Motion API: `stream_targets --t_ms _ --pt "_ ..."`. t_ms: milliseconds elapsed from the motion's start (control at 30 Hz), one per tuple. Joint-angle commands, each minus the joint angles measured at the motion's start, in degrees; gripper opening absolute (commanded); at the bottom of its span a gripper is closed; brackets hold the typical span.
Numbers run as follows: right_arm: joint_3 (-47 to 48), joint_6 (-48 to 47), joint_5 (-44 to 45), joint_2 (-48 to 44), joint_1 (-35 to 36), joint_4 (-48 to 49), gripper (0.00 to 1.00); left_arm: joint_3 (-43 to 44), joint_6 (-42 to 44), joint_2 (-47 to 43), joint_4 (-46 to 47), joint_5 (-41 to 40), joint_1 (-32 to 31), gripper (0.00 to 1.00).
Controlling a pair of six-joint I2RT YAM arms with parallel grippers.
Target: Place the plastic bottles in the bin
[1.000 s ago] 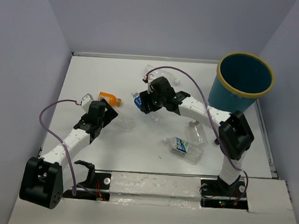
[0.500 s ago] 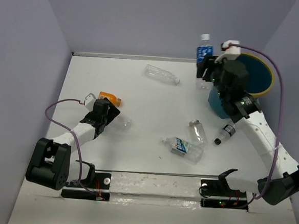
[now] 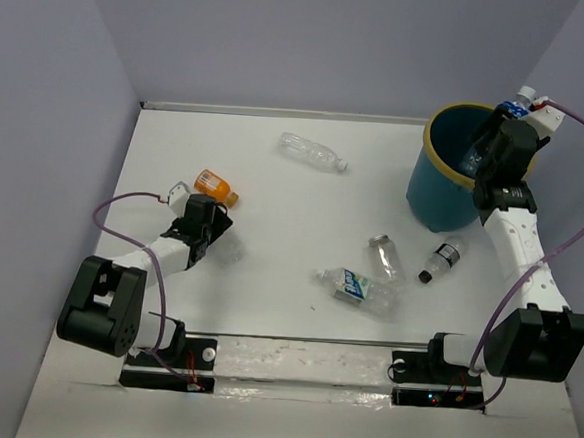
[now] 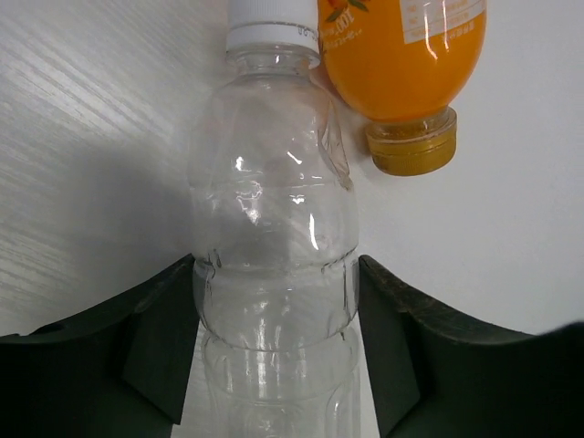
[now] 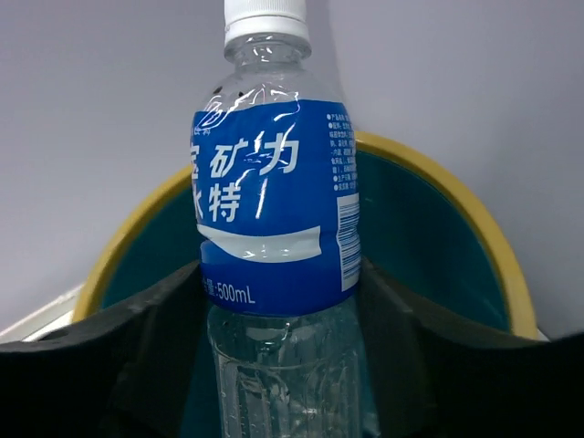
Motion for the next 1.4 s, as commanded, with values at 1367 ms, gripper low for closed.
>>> stream_targets --t_ms 1367 --pt "-15.0 16.3 -46.0 6.2 53.7 17.1 1.00 2.4 8.0 -34.0 16.6 29.2 -13.5 0.42"
